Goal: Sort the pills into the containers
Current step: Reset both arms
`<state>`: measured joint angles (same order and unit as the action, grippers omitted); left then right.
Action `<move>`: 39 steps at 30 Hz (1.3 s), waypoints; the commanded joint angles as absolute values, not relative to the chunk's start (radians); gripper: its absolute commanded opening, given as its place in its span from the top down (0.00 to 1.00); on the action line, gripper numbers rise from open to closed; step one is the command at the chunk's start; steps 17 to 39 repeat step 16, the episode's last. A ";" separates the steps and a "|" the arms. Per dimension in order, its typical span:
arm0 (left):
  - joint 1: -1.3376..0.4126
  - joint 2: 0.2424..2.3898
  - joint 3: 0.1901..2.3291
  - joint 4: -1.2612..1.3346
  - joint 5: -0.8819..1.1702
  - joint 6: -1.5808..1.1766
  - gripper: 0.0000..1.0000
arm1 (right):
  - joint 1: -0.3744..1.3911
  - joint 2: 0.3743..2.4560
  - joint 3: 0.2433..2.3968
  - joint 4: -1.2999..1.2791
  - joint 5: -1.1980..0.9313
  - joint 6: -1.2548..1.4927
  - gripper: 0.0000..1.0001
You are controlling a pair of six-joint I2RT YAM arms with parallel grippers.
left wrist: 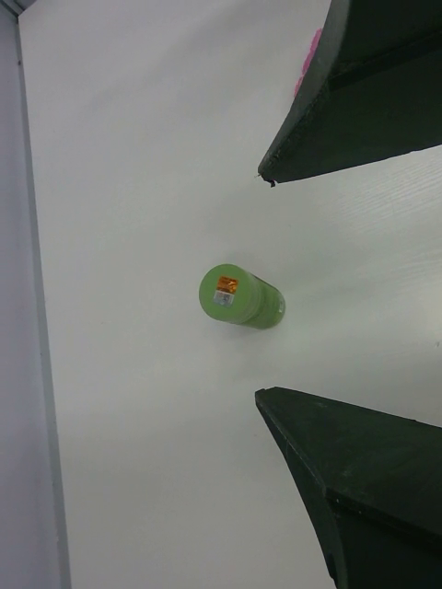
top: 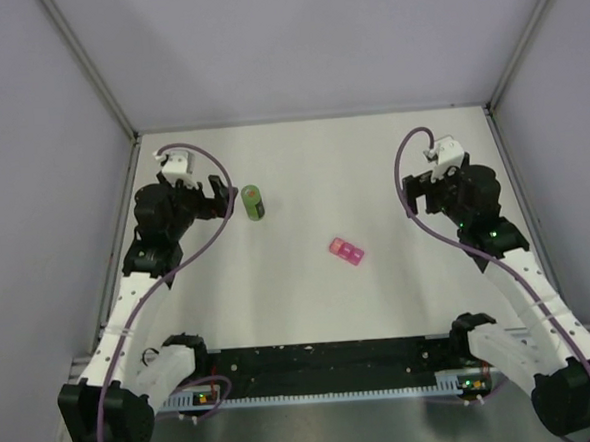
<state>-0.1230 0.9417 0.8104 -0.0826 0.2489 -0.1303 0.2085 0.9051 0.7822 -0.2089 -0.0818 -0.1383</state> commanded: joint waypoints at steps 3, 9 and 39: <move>-0.120 0.913 0.804 0.028 0.253 -0.179 0.01 | 0.178 0.867 0.759 -0.129 -0.043 -0.146 0.01; -0.120 0.908 0.769 0.083 0.236 -0.193 0.01 | 0.155 0.876 0.739 -0.112 -0.035 -0.161 0.01; -0.118 0.894 0.752 0.101 0.226 -0.198 0.01 | 0.141 0.876 0.736 -0.112 -0.043 -0.163 0.01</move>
